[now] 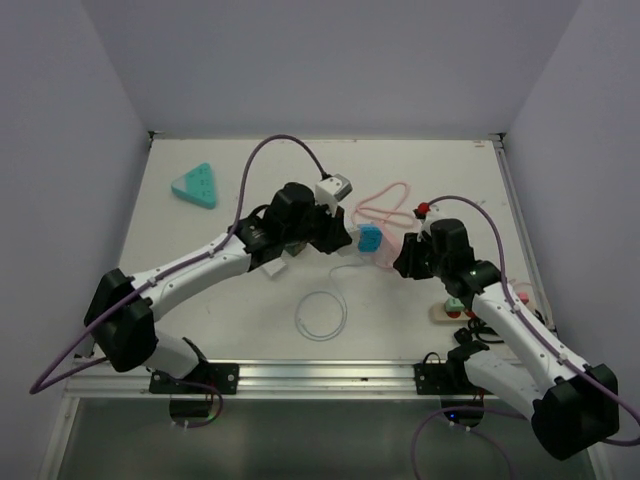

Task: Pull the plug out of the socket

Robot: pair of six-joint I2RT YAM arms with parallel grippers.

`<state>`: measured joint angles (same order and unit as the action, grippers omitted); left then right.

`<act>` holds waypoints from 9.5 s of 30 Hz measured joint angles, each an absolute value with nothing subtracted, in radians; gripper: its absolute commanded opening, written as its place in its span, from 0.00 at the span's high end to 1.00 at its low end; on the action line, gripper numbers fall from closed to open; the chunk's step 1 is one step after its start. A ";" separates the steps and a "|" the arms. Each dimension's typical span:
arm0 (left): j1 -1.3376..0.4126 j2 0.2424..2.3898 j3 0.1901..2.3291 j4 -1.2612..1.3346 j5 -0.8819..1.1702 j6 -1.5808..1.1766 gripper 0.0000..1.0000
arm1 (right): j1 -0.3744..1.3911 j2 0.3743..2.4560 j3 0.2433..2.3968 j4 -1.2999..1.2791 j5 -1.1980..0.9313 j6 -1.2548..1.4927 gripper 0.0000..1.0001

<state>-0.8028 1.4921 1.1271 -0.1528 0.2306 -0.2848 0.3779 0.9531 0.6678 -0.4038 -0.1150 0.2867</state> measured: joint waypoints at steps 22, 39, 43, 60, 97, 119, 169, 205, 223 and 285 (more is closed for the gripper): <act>-0.437 1.251 0.902 -0.214 0.059 -0.413 1.00 | 0.371 0.910 0.669 -0.418 -0.101 0.310 1.00; -0.188 1.534 0.886 -0.150 -0.019 -0.427 0.77 | 0.371 0.887 0.668 -0.418 -0.129 0.314 1.00; -0.188 1.539 0.886 -0.147 -0.012 -0.438 0.60 | 0.371 0.889 0.667 -0.418 -0.144 0.315 1.00; -0.188 1.299 0.823 -0.190 0.064 -0.438 0.02 | 0.371 0.944 0.668 -0.403 -0.186 0.310 1.00; -0.814 1.591 1.213 -0.187 0.057 -0.329 0.31 | 0.371 0.975 0.703 -0.381 -0.357 0.275 1.00; -0.834 1.630 1.214 -0.229 0.051 -0.329 0.51 | 0.370 0.976 0.703 -0.392 -0.340 0.267 1.00; -0.854 1.525 1.080 -0.163 0.136 -0.215 1.00 | 0.398 1.301 0.817 -0.324 -0.464 0.308 1.00; -0.674 1.223 0.876 -0.226 0.041 -0.323 1.00 | 0.398 1.213 0.811 -0.316 -0.146 0.367 1.00; -0.625 1.550 0.846 -0.064 -0.024 -0.325 1.00 | 0.398 1.124 0.775 -0.289 -0.229 0.325 1.00; -0.732 1.551 1.070 0.015 0.191 -1.061 0.66 | 0.405 0.997 0.683 -0.204 -0.358 0.341 1.00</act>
